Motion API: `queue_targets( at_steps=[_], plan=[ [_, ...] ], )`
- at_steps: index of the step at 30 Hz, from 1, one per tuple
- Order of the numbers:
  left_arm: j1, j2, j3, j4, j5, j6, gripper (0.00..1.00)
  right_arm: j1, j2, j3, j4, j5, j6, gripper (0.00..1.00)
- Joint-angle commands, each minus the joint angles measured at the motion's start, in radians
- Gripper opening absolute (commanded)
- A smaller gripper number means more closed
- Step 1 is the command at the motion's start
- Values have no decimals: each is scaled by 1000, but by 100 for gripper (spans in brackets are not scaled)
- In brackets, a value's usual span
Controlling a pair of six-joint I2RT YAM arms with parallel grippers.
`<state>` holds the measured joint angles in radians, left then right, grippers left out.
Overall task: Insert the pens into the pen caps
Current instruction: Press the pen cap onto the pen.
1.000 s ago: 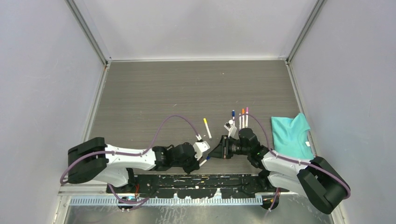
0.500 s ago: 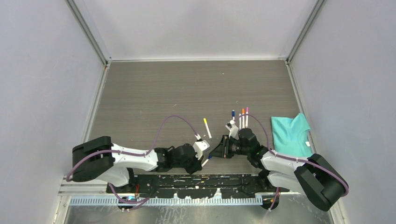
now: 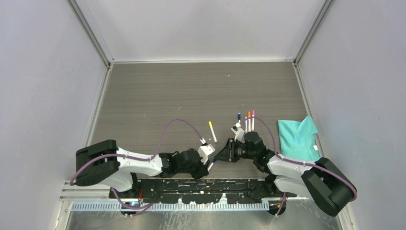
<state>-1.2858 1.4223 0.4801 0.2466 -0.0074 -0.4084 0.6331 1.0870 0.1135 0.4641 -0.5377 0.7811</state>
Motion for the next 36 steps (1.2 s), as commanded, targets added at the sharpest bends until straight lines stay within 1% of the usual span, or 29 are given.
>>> queue_targets(
  at_steps=[1,5,11,14,15,19,20,26,36],
  plan=[
    [-7,41,-19,13,-46,16,18,26,4,5,70,-94,9,5],
    [-11,45,-18,5,-52,16,23,26,11,5,74,-97,9,4],
    [-17,46,-17,1,-60,13,23,26,16,4,76,-97,9,4],
    [-17,45,-17,-6,-61,9,21,25,16,4,76,-97,9,4],
    [-18,44,-19,-5,-62,6,18,26,17,3,75,-97,9,4],
    [-20,42,-27,-1,-68,-14,3,26,16,6,72,-109,9,4],
    [-21,38,-32,7,-77,-19,1,26,15,6,69,-112,10,5],
    [-21,-6,-69,73,-126,-44,0,26,-18,1,58,-128,50,4],
    [-21,-128,-64,53,-198,-40,0,26,-124,52,-79,-135,78,4]
  ],
)
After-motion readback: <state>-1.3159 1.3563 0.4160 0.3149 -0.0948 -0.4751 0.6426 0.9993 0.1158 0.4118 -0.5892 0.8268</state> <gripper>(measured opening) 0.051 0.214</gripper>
